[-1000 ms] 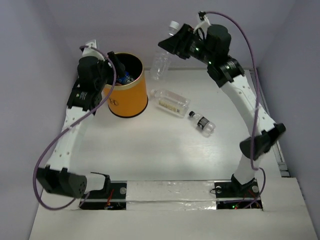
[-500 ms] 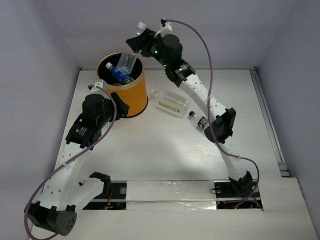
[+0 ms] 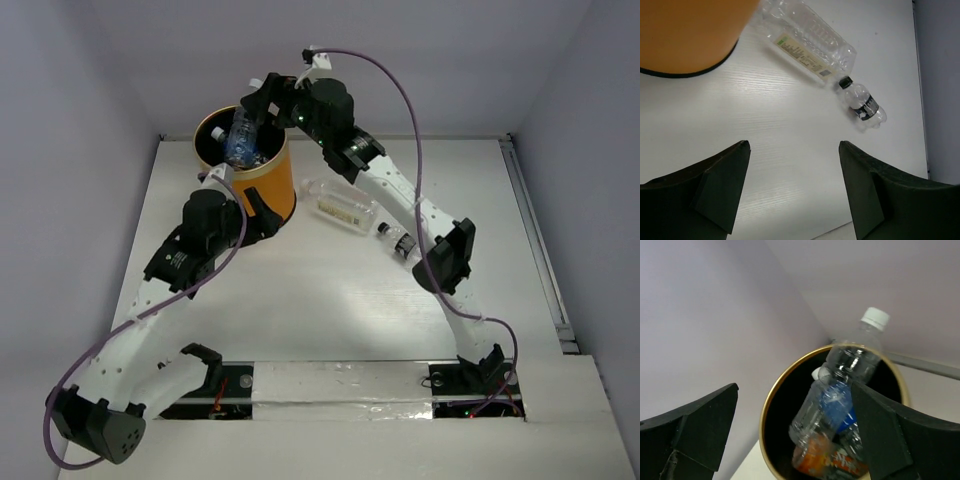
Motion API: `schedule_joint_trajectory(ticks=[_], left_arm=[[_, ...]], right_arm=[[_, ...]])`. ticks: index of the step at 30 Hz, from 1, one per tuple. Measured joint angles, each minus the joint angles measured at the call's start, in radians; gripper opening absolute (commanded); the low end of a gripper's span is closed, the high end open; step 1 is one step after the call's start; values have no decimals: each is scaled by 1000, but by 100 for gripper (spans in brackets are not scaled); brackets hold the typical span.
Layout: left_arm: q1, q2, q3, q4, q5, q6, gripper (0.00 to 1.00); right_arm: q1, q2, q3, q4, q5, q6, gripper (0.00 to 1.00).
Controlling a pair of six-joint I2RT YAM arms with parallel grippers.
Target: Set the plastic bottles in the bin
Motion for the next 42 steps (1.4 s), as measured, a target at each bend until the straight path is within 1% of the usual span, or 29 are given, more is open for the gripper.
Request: schedule_joint_trajectory(ticks=[1, 3, 5, 6, 7, 8, 10, 14, 16, 19, 20, 22, 23, 24, 27, 28, 31, 36, 40, 42], left_arm=[[-21, 10, 0, 11, -2, -8, 70], [-72, 44, 0, 38, -4, -25, 72], [-119, 89, 1, 63, -9, -43, 75], [-136, 115, 3, 71, -12, -51, 75], [-153, 147, 9, 77, -14, -62, 75], [-163, 180, 16, 82, -16, -73, 76], [-177, 247, 35, 93, -25, -96, 78], [-191, 370, 86, 132, -29, -146, 82], [-198, 445, 124, 160, -28, -174, 84], [-203, 551, 186, 195, -26, -216, 90], [-203, 584, 205, 208, -27, -231, 95], [-204, 647, 235, 235, -33, -263, 96], [-204, 679, 254, 243, -39, -280, 99], [-204, 710, 271, 248, -48, -293, 99], [-205, 814, 348, 248, -82, -333, 99], [-205, 847, 375, 246, -94, -340, 99], [-208, 952, 480, 213, -139, -370, 99], [-209, 1065, 619, 157, -192, -421, 99], [-209, 1162, 780, 74, -222, -442, 99], [-210, 1200, 838, 39, -236, -450, 99]], right_arm=[[-5, -27, -18, -9, 2, -10, 97], [-13, -95, -66, -34, 4, -27, 73], [-33, -212, -182, -34, 3, -41, 49], [-41, -276, -252, -32, 2, -42, 35], [-53, -353, -347, -16, -3, -46, 12], [-69, -447, -458, -2, -7, -46, 7], [-111, -607, -645, -1, -14, -33, 2], [-220, -896, -1012, 15, -23, -27, 4], [-265, -1017, -1189, -8, -24, -26, 8], [-289, -1137, -1394, -75, -32, -27, 9], [-290, -1164, -1445, -101, -41, -27, 9], [-290, -1220, -1534, -155, -65, -26, 16], [-290, -1244, -1565, -181, -74, -25, 20], [-290, -1269, -1587, -209, -83, -22, 33], [-290, -1332, -1619, -253, -97, -21, 62], [-290, -1351, -1624, -265, -101, -20, 74], [-290, -1387, -1640, -287, -131, -27, 82], [-290, -1450, -1720, -295, -224, -25, 83], [-290, -1482, -1774, -308, -293, -27, 90], [-290, -1497, -1793, -317, -321, -31, 92]])
